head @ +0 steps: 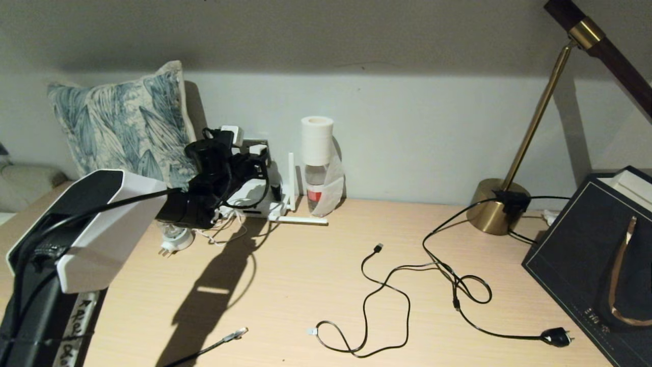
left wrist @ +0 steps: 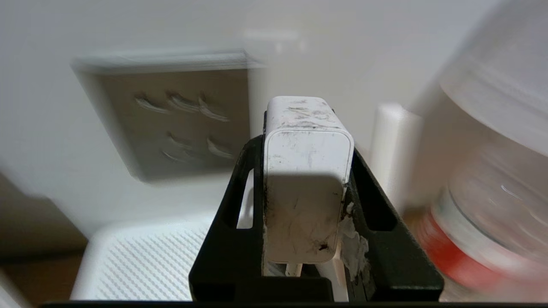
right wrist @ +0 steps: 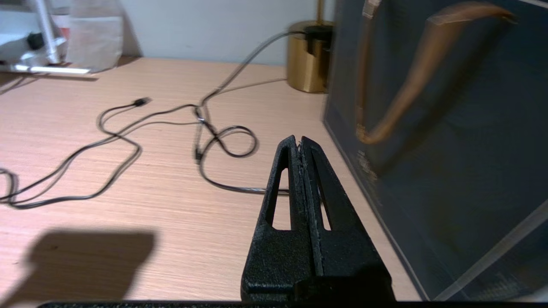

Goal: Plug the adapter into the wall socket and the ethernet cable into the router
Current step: Plug plug into socket

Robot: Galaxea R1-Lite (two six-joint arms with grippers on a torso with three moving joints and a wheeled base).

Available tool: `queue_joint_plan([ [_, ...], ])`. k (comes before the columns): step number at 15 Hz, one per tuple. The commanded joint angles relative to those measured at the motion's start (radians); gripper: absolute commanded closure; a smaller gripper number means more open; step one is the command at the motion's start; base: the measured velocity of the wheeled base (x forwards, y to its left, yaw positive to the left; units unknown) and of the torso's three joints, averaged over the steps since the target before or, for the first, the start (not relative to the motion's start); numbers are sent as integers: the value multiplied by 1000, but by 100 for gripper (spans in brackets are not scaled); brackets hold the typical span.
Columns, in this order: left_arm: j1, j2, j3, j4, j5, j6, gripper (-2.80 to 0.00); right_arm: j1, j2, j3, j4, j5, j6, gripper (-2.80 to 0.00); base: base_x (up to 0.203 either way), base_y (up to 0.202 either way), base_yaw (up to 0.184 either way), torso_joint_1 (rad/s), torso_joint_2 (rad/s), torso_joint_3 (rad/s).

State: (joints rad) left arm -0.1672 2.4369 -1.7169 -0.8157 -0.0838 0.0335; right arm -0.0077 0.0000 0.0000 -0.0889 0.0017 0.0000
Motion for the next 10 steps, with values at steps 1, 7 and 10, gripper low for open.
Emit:
queue_joint_plan([
  [1,4,-109,179,-33,10,0,0,0,2,35,0,0,0,0,0,0,0,0,0,0],
  [7,-1,-428,605,75,0,0,0,0,2,35,0,0,0,0,0,0,0,0,0,0],
  [10,-5,-533,633,541,-12,0,0,0,2,35,0,0,0,0,0,0,0,0,0,0],
])
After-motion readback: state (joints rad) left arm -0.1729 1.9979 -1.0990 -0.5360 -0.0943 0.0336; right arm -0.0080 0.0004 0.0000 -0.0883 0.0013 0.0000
